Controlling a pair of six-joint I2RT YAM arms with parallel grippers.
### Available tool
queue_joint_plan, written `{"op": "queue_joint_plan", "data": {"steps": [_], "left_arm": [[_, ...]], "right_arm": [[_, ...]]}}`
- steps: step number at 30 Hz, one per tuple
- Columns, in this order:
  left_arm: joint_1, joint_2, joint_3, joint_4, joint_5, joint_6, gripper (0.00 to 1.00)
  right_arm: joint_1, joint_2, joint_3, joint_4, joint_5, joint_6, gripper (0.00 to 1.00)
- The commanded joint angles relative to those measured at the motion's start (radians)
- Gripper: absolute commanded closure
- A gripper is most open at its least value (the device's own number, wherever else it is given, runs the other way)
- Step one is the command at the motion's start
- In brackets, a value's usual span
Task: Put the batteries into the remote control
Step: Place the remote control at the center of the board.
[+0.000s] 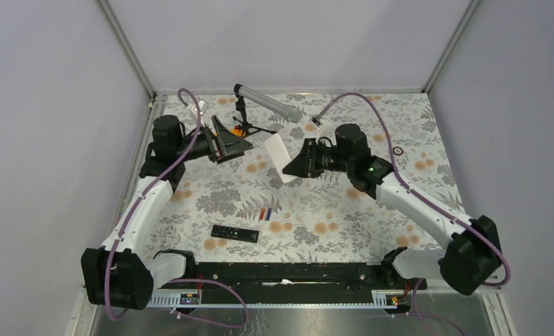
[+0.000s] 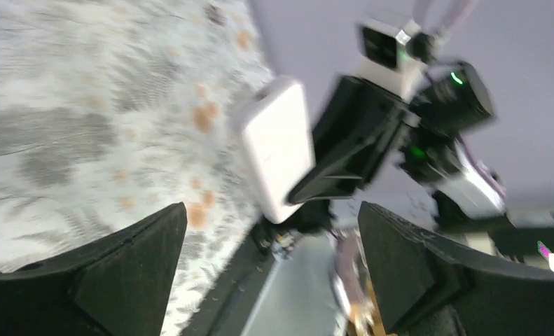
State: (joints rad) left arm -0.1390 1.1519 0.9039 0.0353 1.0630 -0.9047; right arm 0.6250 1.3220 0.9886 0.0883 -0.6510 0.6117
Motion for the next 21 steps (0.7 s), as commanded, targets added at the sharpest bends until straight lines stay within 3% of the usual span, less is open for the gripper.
{"op": "queue_joint_plan", "data": {"steps": [1, 6, 10, 14, 21], "left_arm": [[0.085, -0.072, 0.054, -0.376, -0.365, 0.295, 0.01], [0.113, -0.101, 0.031, -0.498, -0.687, 0.301, 0.01], [0.122, -0.102, 0.022, -0.572, -0.849, 0.283, 0.01], [0.133, -0.11, 0.01, -0.606, -0.894, 0.274, 0.01], [0.138, -0.122, 0.012, -0.606, -0.9, 0.272, 0.01]], "right_arm": [[-0.02, -0.136, -0.048, -0.28, 0.485, -0.188, 1.0], [-0.041, -0.108, -0.096, -0.505, 0.914, -0.162, 1.0], [-0.16, 0.001, -0.137, -0.557, 1.037, -0.091, 1.0], [-0.216, 0.123, -0.113, -0.566, 1.226, -0.114, 1.0], [-0.233, 0.39, -0.039, -0.574, 1.383, -0.182, 1.0]]}}
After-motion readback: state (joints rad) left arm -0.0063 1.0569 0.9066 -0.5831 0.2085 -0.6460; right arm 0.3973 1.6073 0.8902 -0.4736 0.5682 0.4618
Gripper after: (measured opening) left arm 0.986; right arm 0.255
